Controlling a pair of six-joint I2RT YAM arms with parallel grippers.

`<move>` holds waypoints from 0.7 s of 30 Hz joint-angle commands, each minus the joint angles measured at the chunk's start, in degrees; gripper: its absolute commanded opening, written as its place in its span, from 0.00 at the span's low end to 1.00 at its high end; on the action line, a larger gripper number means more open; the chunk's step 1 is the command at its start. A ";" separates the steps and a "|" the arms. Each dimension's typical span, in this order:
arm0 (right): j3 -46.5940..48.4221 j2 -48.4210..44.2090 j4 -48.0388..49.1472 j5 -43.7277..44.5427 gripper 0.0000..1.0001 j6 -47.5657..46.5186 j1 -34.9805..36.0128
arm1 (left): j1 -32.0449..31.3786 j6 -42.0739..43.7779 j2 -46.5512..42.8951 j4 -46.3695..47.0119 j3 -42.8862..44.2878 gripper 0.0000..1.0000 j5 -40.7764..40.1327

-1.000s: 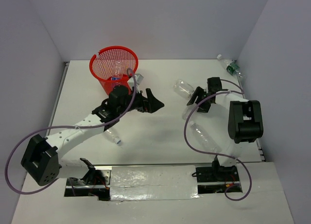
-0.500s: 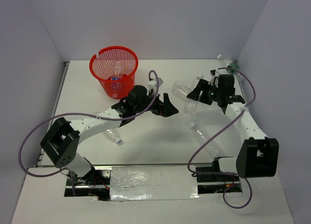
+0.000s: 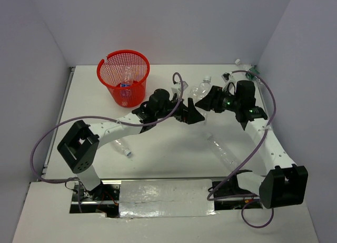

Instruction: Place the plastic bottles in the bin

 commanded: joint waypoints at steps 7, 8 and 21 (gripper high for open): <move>0.89 -3.20 6.28 -1.67 0.23 4.02 5.70 | -1.46 -1.20 0.61 2.96 2.03 0.97 -0.57; 0.80 -3.37 6.45 -1.32 0.24 3.93 6.23 | -1.46 -1.20 0.17 2.96 1.95 0.95 -1.27; 3.51 -3.55 3.03 -1.93 1.00 -8.80 6.41 | -0.67 4.07 -2.11 -8.55 5.81 0.18 -2.68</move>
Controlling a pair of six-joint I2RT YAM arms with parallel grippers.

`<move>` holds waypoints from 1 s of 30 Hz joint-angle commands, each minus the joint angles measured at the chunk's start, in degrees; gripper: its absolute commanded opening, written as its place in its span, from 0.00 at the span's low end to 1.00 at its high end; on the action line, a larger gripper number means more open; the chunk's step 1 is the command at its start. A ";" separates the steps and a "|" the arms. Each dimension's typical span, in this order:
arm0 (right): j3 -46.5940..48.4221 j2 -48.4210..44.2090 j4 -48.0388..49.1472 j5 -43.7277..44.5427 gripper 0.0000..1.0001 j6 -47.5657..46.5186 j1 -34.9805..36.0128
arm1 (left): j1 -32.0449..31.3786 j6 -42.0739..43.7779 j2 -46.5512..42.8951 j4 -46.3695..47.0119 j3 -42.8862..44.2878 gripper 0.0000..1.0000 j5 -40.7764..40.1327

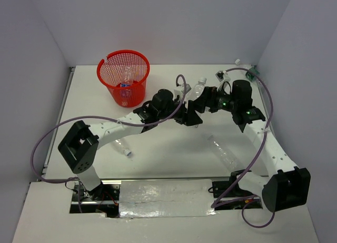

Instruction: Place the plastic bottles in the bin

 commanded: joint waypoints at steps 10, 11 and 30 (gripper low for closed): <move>3.99 -10.74 -6.24 -7.28 1.00 -28.28 -1.36 | 13.94 5.09 -11.62 -8.15 1.03 0.14 -3.18; 3.72 -11.27 -6.60 -8.16 1.00 -28.73 -1.45 | 14.83 6.32 -12.06 -9.46 2.43 0.14 -3.18; -1.29 -15.05 -13.98 -8.61 1.00 -35.67 -2.33 | 36.37 15.99 -2.23 -15.97 22.48 0.20 -17.93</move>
